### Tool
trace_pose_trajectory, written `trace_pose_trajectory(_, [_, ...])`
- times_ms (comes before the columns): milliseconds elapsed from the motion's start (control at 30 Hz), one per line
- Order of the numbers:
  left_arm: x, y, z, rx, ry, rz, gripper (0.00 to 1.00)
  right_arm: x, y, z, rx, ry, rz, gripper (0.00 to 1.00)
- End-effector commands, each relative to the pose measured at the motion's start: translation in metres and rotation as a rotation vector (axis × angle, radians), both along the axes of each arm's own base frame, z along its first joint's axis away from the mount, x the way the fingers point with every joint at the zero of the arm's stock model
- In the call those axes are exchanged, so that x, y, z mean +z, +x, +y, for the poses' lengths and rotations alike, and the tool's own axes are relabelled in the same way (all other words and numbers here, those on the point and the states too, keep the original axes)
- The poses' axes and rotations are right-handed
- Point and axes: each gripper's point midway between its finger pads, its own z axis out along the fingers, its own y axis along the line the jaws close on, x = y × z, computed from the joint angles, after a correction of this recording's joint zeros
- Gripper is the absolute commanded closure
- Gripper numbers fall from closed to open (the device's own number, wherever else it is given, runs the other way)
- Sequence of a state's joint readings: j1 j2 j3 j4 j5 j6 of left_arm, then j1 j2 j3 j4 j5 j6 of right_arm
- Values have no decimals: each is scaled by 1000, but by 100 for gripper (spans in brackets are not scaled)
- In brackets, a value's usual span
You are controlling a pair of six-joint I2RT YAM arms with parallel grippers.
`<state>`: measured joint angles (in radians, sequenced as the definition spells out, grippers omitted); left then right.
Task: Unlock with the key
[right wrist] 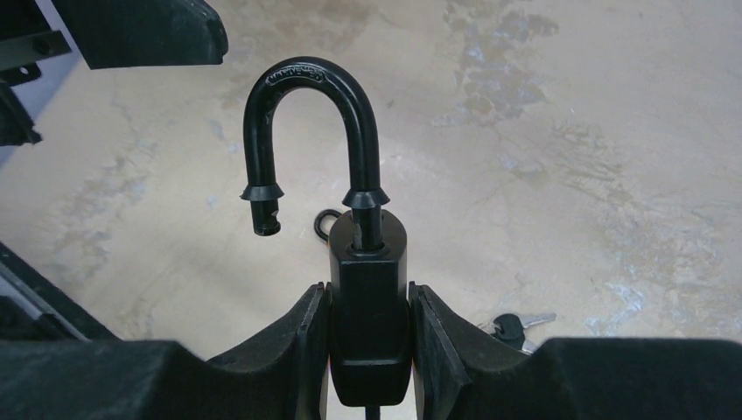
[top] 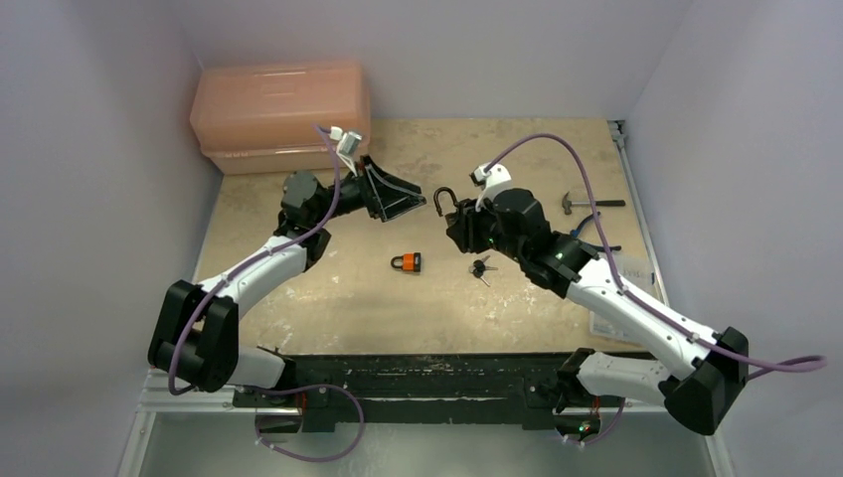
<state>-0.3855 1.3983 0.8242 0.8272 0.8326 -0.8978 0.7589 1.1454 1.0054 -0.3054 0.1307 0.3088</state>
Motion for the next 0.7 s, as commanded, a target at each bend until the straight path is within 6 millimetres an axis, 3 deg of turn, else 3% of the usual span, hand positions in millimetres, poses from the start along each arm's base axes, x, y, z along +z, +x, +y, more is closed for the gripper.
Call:
trace_pose_trajectory(0, [22,-6,8,25,-1,-125,39,80,-1,12,42,213,-146,100])
trace_pose_trajectory(367, [-2,14,10,126,134,-103,50,108,-21,28,165,339,-162,100])
trace_pose_trajectory(500, [-5,9,4,109,148,-102,51,108,-21,34,189,347,-156,100])
trace_pose_trajectory(667, [-4,0,-5,69,148,-117,52,91,-11,39,161,322,-117,100])
